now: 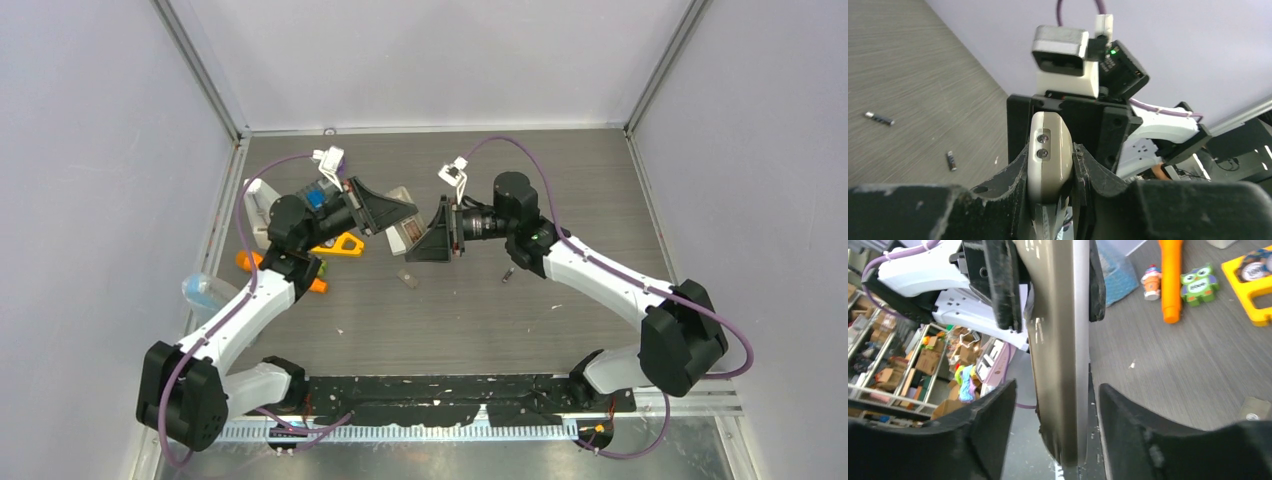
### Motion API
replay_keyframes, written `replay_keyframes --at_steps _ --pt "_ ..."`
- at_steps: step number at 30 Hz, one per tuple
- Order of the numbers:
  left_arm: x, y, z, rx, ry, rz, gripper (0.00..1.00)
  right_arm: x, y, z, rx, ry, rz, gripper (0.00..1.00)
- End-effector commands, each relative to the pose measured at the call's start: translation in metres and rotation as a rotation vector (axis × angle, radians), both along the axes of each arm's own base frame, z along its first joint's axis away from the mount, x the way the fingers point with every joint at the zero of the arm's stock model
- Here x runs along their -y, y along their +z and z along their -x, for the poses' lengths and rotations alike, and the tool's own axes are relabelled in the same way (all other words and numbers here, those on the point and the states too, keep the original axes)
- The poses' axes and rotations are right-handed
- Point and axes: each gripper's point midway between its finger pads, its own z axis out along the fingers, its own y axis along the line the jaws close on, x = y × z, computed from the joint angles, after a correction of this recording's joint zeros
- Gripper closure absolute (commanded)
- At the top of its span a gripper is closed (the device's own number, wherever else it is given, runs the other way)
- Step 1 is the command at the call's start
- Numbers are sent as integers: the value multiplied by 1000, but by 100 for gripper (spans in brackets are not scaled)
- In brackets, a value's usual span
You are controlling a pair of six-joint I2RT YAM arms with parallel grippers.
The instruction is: Load the batteries into the remote control
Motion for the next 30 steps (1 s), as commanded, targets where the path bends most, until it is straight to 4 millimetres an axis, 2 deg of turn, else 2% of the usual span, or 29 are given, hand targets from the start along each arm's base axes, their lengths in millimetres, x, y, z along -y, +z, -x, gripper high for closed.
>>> replay_keyframes --at_steps 1,5,6,8,10,11,12,13,14,15,18,22,26,30 --pt "-5 0 -6 41 57 -75 100 16 18 -24 105 -178 -24 26" --pt "-19 -24 -16 18 162 -195 100 54 15 -61 88 -418 -7 20" --pt "-24 -37 -19 -15 193 -239 100 67 3 -72 45 -491 43 20" --pt "-33 -49 -23 -23 247 -309 100 97 -23 -94 -15 -686 172 21" --pt "-41 -59 -26 -36 288 -362 100 143 -58 -120 -63 -973 360 21" --pt "-42 -63 -25 -38 291 -377 100 159 -81 -117 -128 -1034 469 23" --pt "-42 -66 -25 -40 289 -385 100 186 -94 -125 -141 -1177 563 23" --pt "-42 -68 -24 -41 282 -389 100 199 -116 -119 -215 -1215 674 25" --pt "-41 -69 -23 -38 272 -388 100 213 -126 -120 -224 -1276 742 26" --pt "-39 -69 -21 -34 260 -384 100 222 -145 -114 -279 -1286 843 29" --pt "-33 -68 -17 -11 213 -364 100 234 -179 -107 -366 -1308 999 36" --pt "-30 -66 -16 14 190 -352 100 238 -210 -101 -433 -1313 1092 36" --pt "-29 -67 -15 25 184 -359 100 235 -230 -101 -471 -1286 1139 37" --pt "-29 -68 -15 23 177 -361 100 232 -241 -105 -491 -1275 1150 37"
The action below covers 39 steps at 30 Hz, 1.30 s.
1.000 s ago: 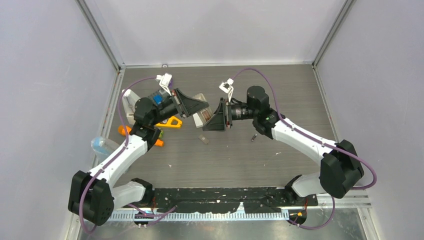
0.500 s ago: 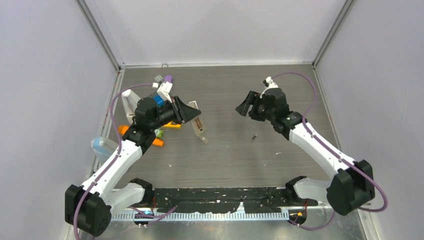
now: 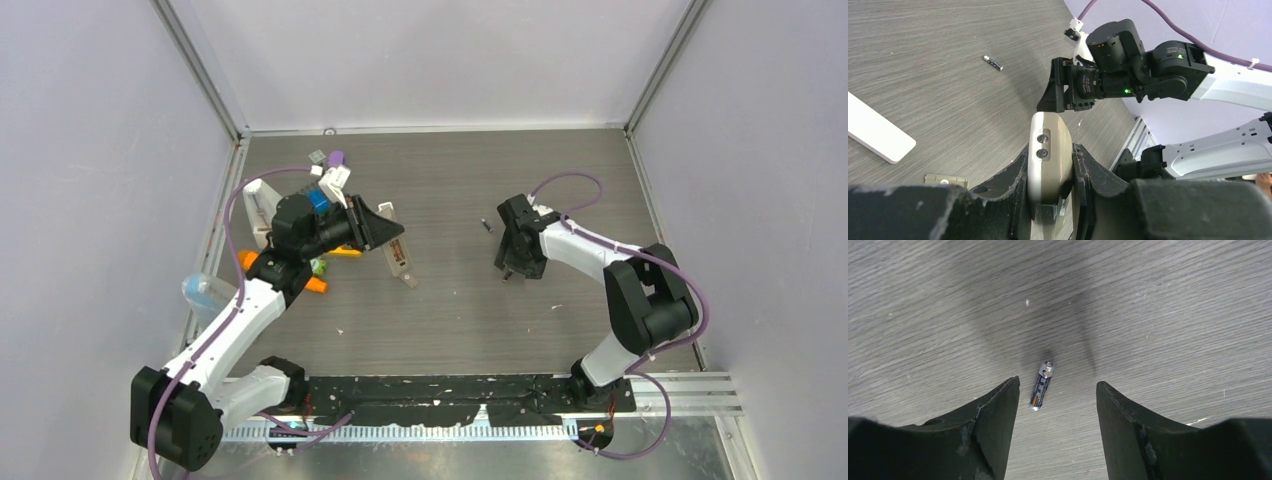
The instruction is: Load the batteries into the remote control
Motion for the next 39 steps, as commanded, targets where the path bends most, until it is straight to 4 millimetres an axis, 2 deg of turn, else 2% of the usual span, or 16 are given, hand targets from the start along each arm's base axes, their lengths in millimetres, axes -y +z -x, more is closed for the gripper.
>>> replay_keyframes --at_steps 1,3,8,10,12,13,16,19,22,23,26,29,33,35,39 --pt "3 15 -1 76 -29 15 100 -2 6 -18 37 -43 6 37" --pt "3 15 -2 77 -27 13 100 -3 -1 -20 18 -45 9 39" --pt "3 14 -3 77 -26 6 100 -4 -8 -20 -3 -58 8 50" --pt "3 14 -4 74 -22 7 100 -5 -10 -19 -9 -59 5 58" --pt "3 15 -5 67 -17 11 100 -7 -9 -20 -7 -50 -6 76" --pt "3 15 -6 60 -16 16 100 -13 -8 -20 -9 -20 -30 89" --pt "5 18 -9 30 -10 35 100 -35 4 -29 43 49 -134 95" --pt "8 21 -11 -19 -3 56 100 -63 52 -44 204 158 -217 95" --pt "11 23 -14 -65 1 86 97 -88 122 -51 411 287 -275 95" --pt "12 25 -15 -77 -1 100 97 -103 145 -51 485 337 -308 95" --pt "17 31 -15 -113 -22 138 97 -128 216 -36 701 481 -400 95" --pt "22 37 -14 -134 -49 184 97 -152 271 -12 868 602 -494 95" --pt "25 43 -12 -151 -66 229 99 -171 317 16 999 720 -569 95" --pt "26 46 -11 -161 -68 243 100 -179 330 27 1033 761 -588 95" --pt "26 51 -9 -187 -69 263 100 -194 333 38 1048 833 -571 95"
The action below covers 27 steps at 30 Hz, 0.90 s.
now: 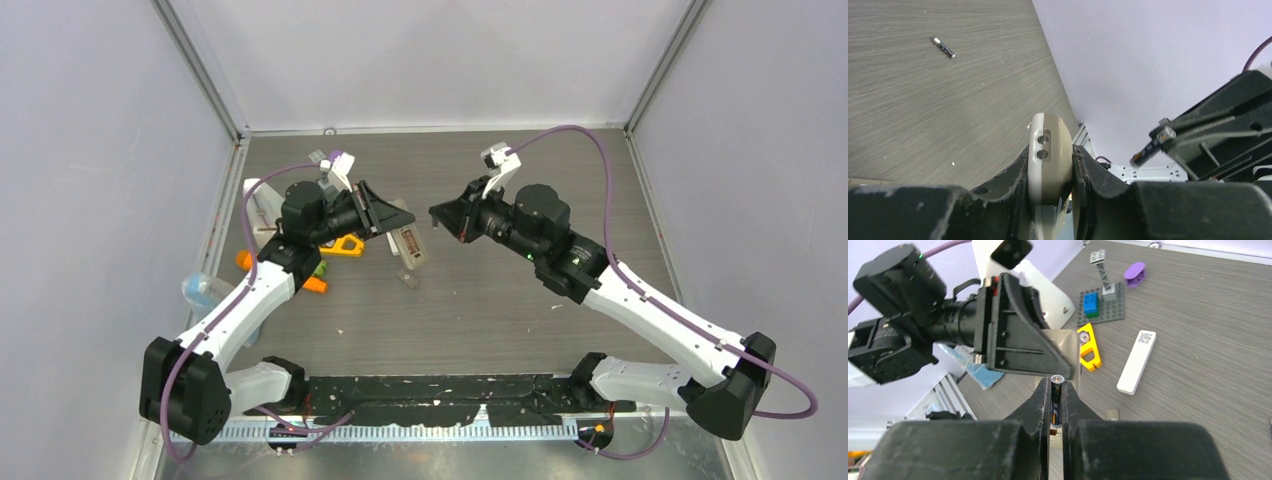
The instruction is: Load the batteries into the remote control
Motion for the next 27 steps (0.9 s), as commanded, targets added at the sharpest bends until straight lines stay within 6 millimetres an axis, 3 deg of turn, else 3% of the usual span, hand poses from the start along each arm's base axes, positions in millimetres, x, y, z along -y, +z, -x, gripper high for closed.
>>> replay_keyframes --at_steps 1,8,27 --pt "3 38 2 48 -22 79 100 -20 29 12 124 76 -5 95" --pt "-2 39 3 -59 20 36 100 -43 29 25 195 124 26 95" --pt "0 51 11 -157 10 85 100 -49 7 20 268 84 70 95"
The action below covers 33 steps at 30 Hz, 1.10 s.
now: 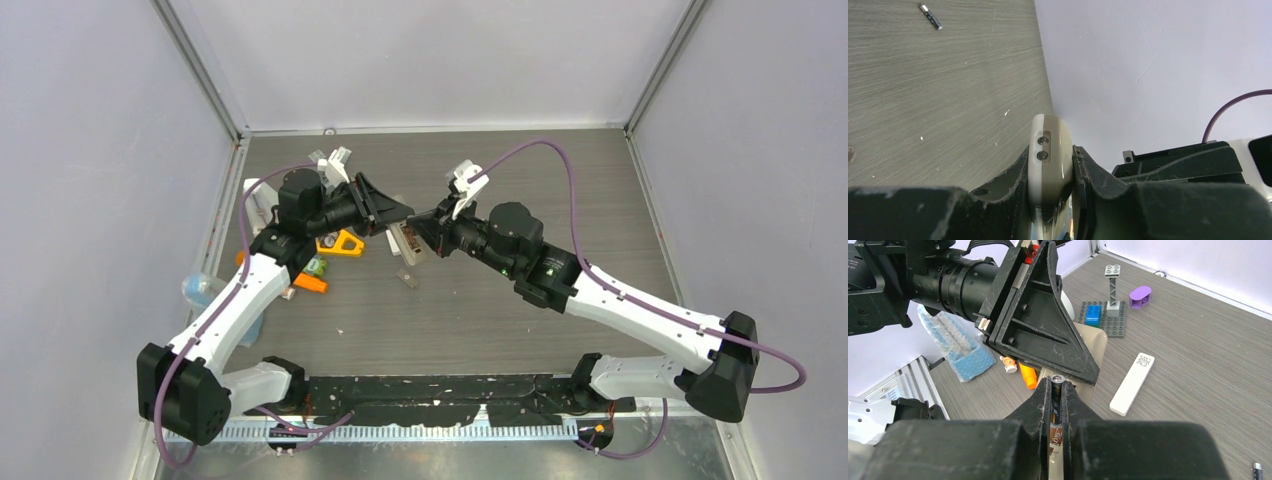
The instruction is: Load the batteries into the remote control
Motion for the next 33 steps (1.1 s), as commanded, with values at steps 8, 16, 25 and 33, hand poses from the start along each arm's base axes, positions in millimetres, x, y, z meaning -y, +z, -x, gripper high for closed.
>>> replay_keyframes --at_steps 8,16,25,33 --pt "-1 32 5 58 -2 52 100 -7 0 1 49 7 -9 95" --pt "-2 34 7 67 -4 54 100 -5 -12 0 39 0 21 95" --pt "-2 34 8 69 -7 52 100 -7 -17 4 1 18 42 87" --pt "-3 32 10 72 -8 44 100 -10 -15 3 -36 13 29 79"
